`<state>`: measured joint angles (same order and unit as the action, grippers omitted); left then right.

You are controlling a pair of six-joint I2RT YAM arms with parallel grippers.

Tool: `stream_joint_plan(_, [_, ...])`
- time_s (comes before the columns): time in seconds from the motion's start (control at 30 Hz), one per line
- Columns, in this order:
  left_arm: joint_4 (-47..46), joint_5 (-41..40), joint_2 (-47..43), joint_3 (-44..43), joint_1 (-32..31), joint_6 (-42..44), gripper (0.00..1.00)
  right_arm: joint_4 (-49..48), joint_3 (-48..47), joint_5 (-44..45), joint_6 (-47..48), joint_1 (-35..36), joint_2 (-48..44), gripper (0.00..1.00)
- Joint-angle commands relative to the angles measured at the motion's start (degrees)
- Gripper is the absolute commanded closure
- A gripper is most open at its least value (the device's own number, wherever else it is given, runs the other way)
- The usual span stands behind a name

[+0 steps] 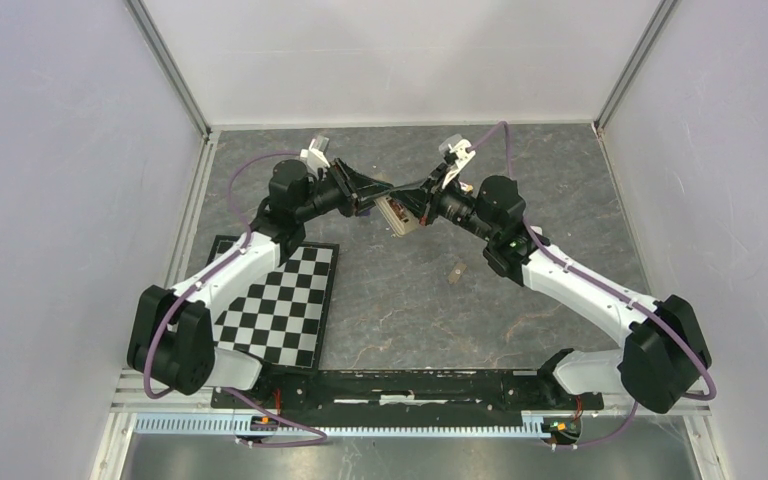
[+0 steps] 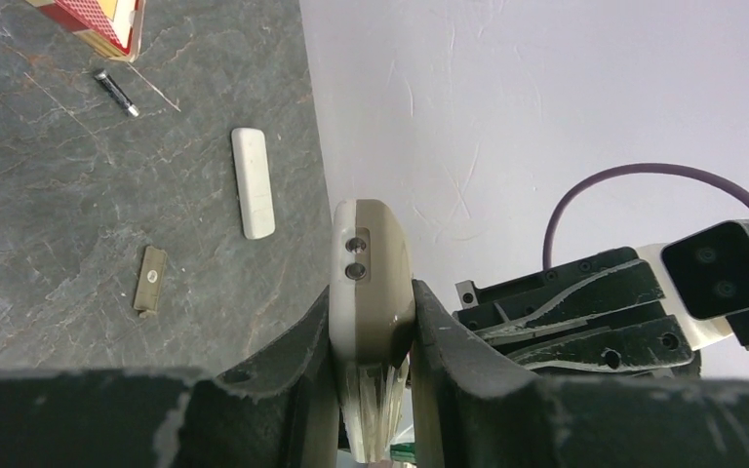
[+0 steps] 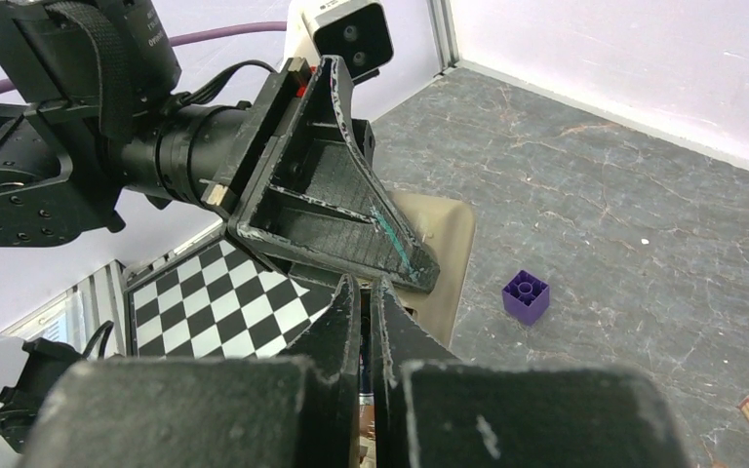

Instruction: Load the batteries into the remote control

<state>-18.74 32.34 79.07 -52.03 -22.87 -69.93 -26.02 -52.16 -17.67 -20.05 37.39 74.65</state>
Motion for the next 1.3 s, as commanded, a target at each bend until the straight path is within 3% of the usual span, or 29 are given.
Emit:
stream_joint_plan(0.0, [-0.95,2.10,-0.26,-2.90,0.02,-4.20,0.98,-3.66,0.73,-0.05,1.19,0.14,0.44,0.97])
stream_joint_plan(0.33, [2.97,3.26,0.18,-4.82,0.06,-7.34,0.98,-4.30,2.85,-0.13,1.75,0.14,0.11,0.94])
stream_joint_plan(0.77, [8.42,2.20,0.46,-7.20,0.03,-2.83,0.98,-4.13,4.72,1.26,0.30,0.14,-3.21,0.68])
stream_joint_plan(0.93, [11.38,1.73,0.64,-7.93,0.08,0.47,0.98,-4.02,4.11,0.97,-2.76,-0.08,-4.28,0.50])
stream_joint_plan(1.13, [13.74,0.92,1.41,-8.79,0.07,5.85,0.98,-3.89,2.60,-0.52,-12.77,-2.07,-6.39,0.04])
stream_joint_plan(1.27, [11.80,0.73,1.72,-8.92,0.11,9.18,0.98,-2.89,4.28,-1.46,-27.91,-5.71,-6.62,0.02])
